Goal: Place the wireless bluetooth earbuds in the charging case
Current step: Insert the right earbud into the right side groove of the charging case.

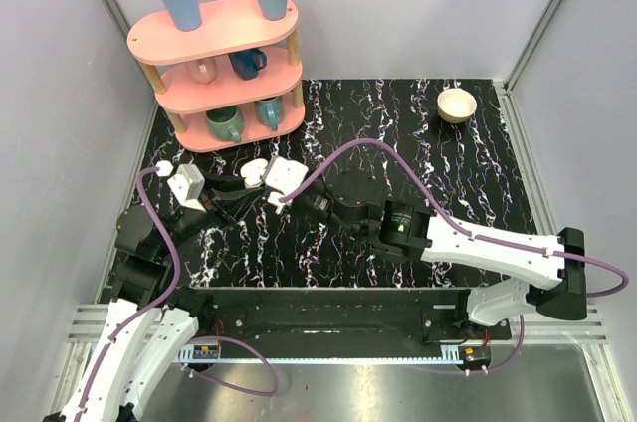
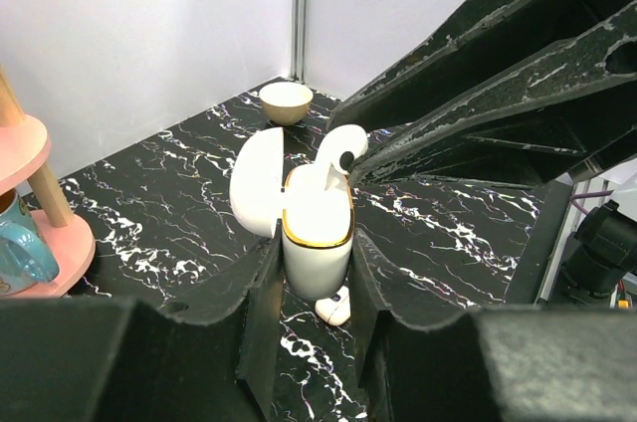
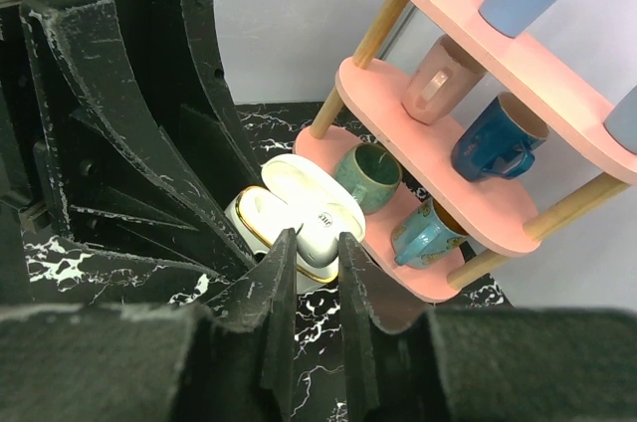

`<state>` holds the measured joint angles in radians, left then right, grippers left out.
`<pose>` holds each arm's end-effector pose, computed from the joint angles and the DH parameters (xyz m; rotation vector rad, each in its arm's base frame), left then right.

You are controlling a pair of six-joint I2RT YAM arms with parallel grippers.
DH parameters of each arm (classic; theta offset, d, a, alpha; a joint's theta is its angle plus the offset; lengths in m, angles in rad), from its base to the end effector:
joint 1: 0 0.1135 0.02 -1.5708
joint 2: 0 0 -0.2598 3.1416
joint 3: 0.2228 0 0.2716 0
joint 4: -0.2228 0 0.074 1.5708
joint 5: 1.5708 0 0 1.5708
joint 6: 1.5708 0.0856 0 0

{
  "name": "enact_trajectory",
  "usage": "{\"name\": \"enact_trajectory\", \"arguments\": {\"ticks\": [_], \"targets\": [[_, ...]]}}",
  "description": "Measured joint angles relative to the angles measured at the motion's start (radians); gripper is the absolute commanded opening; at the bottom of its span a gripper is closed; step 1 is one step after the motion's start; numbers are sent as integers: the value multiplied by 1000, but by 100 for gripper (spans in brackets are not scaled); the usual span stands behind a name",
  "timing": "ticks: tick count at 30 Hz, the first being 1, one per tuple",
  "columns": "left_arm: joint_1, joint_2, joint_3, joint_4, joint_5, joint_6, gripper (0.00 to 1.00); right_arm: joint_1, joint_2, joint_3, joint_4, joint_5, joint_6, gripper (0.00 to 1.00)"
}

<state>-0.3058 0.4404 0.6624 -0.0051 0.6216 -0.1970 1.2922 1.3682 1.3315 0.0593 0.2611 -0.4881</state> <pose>0.1475 -0.0988 0.3720 0.6093 1.3124 -0.8339 0.1289 0.3701 0.4218 -1.0744 1.1381 0.4334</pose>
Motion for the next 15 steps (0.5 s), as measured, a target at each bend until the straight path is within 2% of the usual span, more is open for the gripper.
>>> {"name": "enact_trajectory", "arguments": {"ticks": [15], "targets": [[3,-10,-2,6,3,32,0,6,25,38,-5,19,-40,18]]}}
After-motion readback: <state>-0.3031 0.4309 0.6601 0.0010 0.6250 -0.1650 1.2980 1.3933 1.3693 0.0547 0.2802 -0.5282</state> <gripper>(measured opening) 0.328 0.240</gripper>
